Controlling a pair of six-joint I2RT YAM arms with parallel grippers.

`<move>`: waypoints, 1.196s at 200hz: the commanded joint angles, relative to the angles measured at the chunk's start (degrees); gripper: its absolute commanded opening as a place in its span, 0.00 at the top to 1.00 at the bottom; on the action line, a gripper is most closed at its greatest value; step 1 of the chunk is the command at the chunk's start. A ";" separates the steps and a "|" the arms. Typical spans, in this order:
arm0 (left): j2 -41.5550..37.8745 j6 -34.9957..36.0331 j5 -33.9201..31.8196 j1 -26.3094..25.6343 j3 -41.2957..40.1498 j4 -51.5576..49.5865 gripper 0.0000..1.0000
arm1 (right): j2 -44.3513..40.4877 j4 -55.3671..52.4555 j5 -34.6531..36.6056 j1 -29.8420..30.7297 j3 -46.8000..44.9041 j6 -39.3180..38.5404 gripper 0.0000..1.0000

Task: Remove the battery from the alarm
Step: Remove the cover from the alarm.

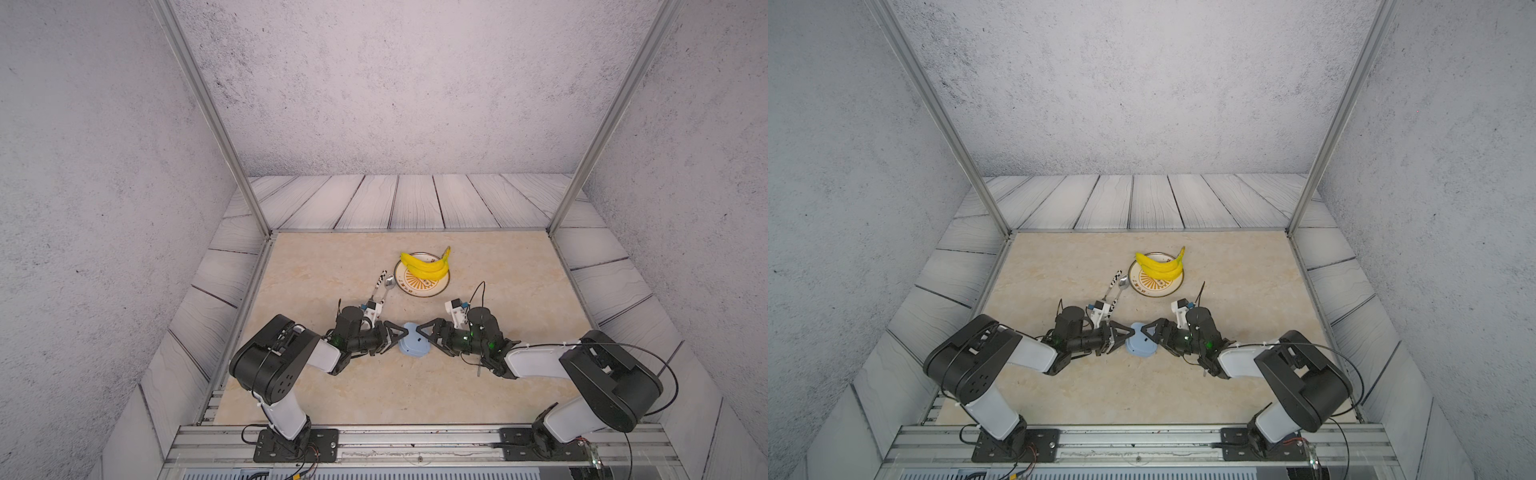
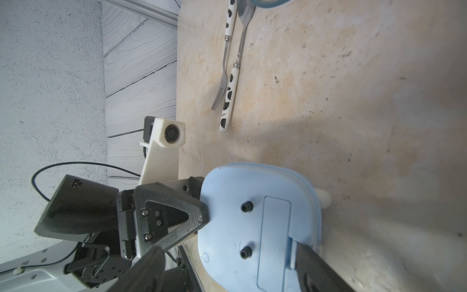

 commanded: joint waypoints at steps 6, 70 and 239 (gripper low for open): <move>1.12 0.32 -0.60 0.14 0.30 -0.59 0.90 | -0.38 4.44 -3.94 0.92 1.66 0.22 0.16; 0.68 1.55 -1.22 0.53 0.25 -3.01 0.88 | -3.46 4.22 -1.59 0.84 0.08 0.01 0.16; -11.24 11.77 -0.86 7.81 -1.18 -23.29 0.28 | -11.23 -56.60 9.93 -0.81 21.93 -49.23 0.15</move>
